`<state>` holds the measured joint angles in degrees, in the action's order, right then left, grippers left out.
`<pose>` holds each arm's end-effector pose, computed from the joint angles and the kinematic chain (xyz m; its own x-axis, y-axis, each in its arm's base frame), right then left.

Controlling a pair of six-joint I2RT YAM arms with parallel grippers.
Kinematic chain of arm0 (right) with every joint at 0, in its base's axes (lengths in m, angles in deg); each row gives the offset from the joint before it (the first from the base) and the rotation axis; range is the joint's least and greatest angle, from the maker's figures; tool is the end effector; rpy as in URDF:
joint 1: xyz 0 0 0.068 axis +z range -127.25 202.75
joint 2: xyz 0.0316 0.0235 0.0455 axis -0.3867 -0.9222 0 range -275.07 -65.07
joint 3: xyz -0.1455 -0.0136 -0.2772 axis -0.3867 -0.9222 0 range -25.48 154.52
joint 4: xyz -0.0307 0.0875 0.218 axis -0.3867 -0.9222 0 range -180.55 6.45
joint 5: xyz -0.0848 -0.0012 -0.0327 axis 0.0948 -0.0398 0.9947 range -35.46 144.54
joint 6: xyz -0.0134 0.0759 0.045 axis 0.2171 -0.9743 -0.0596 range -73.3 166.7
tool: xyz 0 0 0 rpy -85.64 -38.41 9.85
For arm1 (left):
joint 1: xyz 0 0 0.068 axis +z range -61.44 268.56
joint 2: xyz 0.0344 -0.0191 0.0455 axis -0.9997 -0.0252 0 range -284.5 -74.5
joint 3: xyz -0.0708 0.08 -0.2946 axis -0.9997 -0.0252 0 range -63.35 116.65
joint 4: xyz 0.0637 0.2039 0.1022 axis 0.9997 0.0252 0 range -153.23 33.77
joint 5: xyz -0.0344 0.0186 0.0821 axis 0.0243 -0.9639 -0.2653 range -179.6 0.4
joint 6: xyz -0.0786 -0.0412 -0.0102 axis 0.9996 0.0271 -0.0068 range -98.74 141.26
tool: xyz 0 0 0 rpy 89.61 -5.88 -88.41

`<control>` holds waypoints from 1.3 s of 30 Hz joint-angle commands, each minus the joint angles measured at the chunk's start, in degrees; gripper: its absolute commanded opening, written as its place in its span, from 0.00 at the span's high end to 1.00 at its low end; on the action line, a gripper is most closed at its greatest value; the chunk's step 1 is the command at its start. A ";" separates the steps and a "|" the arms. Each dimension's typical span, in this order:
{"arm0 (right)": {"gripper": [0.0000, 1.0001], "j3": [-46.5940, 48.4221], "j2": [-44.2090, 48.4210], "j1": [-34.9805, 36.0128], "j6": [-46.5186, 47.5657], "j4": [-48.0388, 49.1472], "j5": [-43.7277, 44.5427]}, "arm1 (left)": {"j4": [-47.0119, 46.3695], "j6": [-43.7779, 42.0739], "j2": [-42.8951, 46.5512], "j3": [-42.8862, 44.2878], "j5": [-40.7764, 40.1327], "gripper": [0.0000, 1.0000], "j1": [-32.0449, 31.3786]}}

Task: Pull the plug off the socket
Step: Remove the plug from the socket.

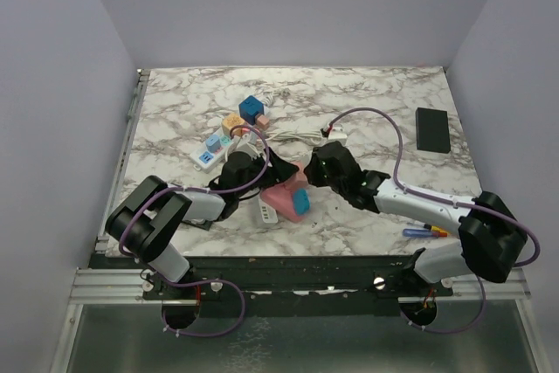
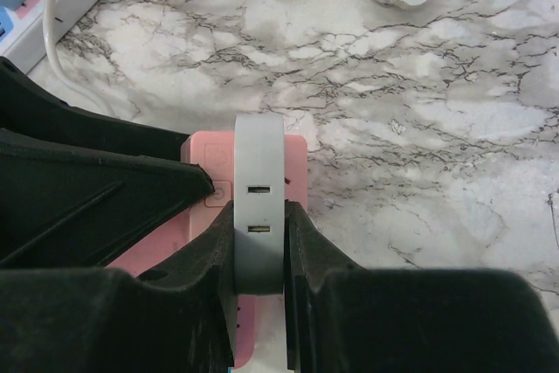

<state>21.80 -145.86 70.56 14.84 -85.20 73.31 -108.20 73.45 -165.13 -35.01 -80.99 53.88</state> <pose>0.2262 0.2115 0.2587 -0.6055 0.0761 -0.7922 -0.2418 0.9308 0.2742 0.2596 -0.1940 0.2082 -0.6873 -0.4743 -0.5501 0.2235 0.5825 -0.7815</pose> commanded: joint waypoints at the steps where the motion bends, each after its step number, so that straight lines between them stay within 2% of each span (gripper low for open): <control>1: 1.00 -2.69 4.98 1.14 0.16 4.96 1.88 | 10.16 -6.48 -1.65 -2.61 -3.01 0.93 0.14; 16: 1.00 -3.43 3.91 -0.29 -8.18 2.45 0.77 | 10.34 -6.39 -1.10 -3.02 -3.16 0.93 0.14; 29: 1.00 -8.71 2.75 -12.76 -8.66 9.69 -19.81 | 10.69 -6.82 -0.83 -3.35 -3.33 0.93 0.14; 39: 1.00 -8.89 2.75 -12.92 -9.01 9.72 -20.37 | 10.87 -6.92 -1.35 -2.87 -3.64 0.93 0.16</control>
<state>14.02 -143.17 58.71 6.14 -76.30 52.46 -107.98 73.05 -164.69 -35.40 -80.69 53.33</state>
